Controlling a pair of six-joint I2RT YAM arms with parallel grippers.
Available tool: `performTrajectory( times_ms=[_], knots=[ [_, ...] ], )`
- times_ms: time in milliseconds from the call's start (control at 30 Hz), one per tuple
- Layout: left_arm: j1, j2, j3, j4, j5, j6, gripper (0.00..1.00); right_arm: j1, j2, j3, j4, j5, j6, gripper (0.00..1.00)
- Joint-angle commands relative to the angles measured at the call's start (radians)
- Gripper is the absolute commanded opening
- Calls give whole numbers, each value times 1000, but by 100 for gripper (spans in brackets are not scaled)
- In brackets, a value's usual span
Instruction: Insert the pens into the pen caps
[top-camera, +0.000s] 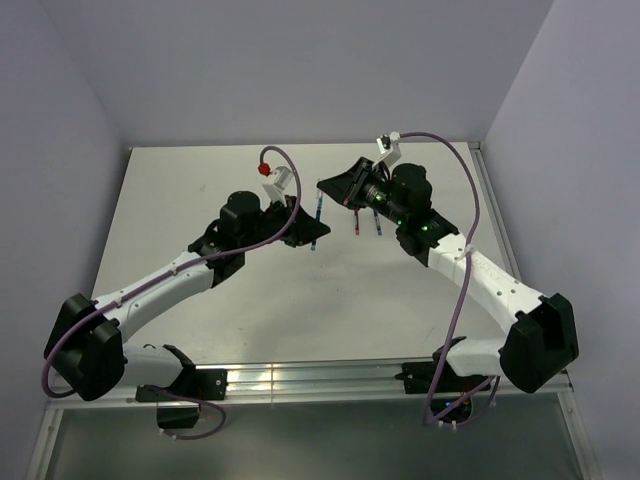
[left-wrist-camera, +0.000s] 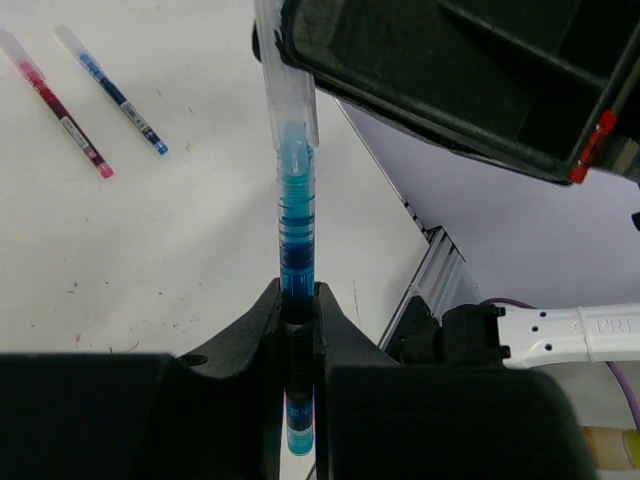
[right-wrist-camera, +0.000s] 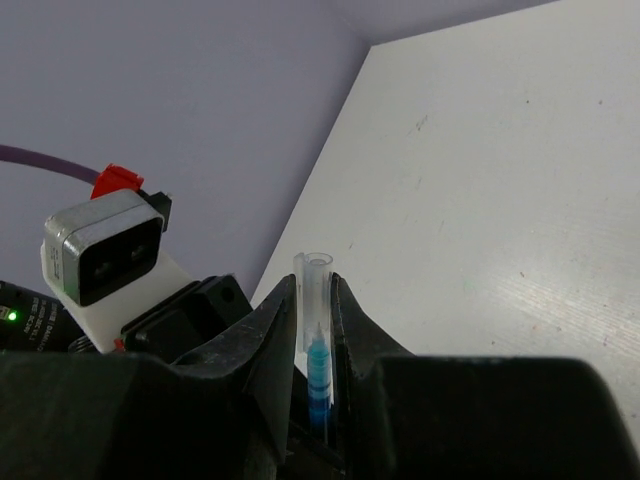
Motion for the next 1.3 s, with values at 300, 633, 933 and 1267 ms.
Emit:
performTrajectory(
  times_ms=[300,633,933,1267],
  knots=[
    [20,-62,0,64,-30,-4,0,67,-49,16,-11,36,-77,0],
    [33,-101,-17,70,-68,-6,0,118,-49,27,-16,53,-117,0],
    [36,-142,-12,24,-166,39,0,144,-23,65,-39,-18,-140,0],
    [54,-177,-20,24,-206,49,0,185,-5,103,-59,-78,-180,0]
  ],
)
